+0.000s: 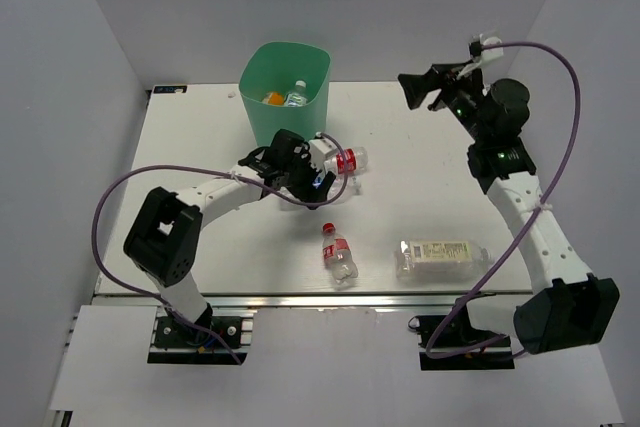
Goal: Put the plastic bottles in the bin
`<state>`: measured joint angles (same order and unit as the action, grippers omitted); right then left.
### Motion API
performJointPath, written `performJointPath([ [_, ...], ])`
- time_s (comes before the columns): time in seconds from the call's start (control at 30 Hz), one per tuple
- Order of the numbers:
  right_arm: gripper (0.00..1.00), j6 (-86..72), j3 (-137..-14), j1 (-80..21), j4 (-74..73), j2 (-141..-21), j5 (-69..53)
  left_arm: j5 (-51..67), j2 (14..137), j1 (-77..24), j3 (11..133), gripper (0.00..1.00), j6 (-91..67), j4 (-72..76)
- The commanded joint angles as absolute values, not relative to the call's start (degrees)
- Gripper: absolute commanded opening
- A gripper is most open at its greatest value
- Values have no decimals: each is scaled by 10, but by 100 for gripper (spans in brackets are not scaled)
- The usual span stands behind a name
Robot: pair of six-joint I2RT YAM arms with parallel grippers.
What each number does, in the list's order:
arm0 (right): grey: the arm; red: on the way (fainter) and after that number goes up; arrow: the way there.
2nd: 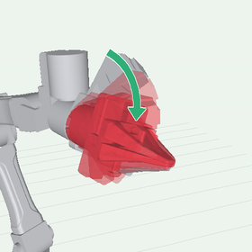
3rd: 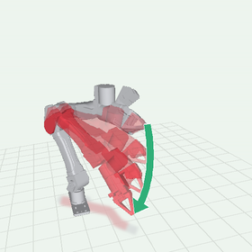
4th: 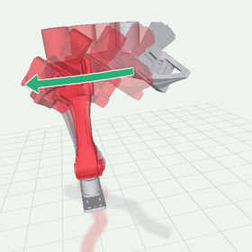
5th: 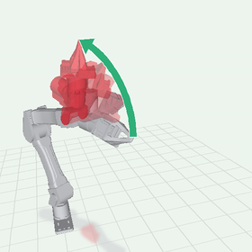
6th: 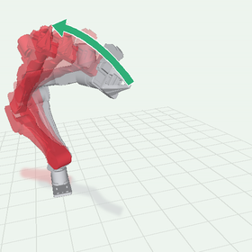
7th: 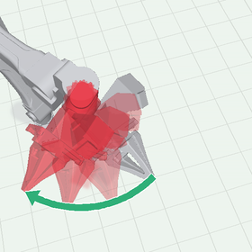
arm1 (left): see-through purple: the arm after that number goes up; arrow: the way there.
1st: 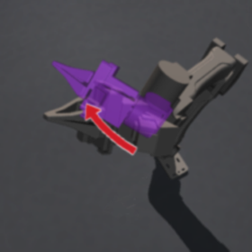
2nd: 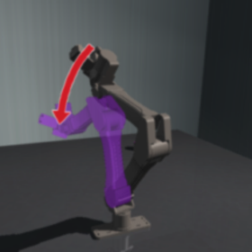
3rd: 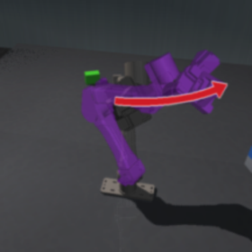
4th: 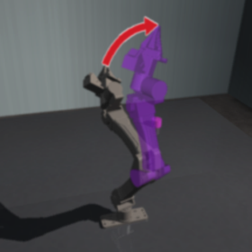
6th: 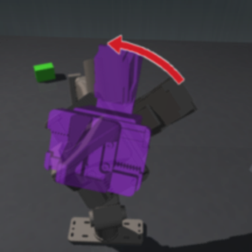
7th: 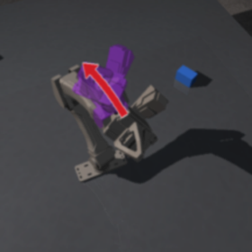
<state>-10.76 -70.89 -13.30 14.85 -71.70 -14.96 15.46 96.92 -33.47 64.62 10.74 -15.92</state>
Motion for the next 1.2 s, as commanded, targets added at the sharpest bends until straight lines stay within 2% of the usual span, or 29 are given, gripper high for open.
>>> performJointPath([
  [0.0, 89, -134, -672, -112, 147, -679, -167, 111, 980, -335, 668, 98, 103, -182],
  [0.47, 89, -127, -614, -72, 120, -649, -163, 41, 1038, -373, 679, 97, 73, -212],
  [0.53, 89, -127, -609, -68, 121, -644, -156, 46, 1029, -374, 682, 93, 69, -213],
  [0.63, 89, -127, -603, -62, 123, -638, -149, 60, 995, -376, 690, 77, 63, -213],
  [0.67, 89, -127, -601, -61, 123, -637, -147, 70, 981, -378, 693, 67, 68, -213],
  [0.8, 89, -128, -594, -55, 127, -630, -146, 100, 900, -386, 692, 50, 80, -188],
  [1.03, 89, -136, -580, -38, 129, -621, -150, 142, 764, -386, 700, 41, 102, -95],
  [1.13, 89, -144, -570, -34, 130, -618, -155, 34, 719, -386, 698, 42, 70, 32],
  [1.17, 89, -148, -569, -33, 130, -620, -160, -61, 719, -386, 707, 45, 52, 55],
])
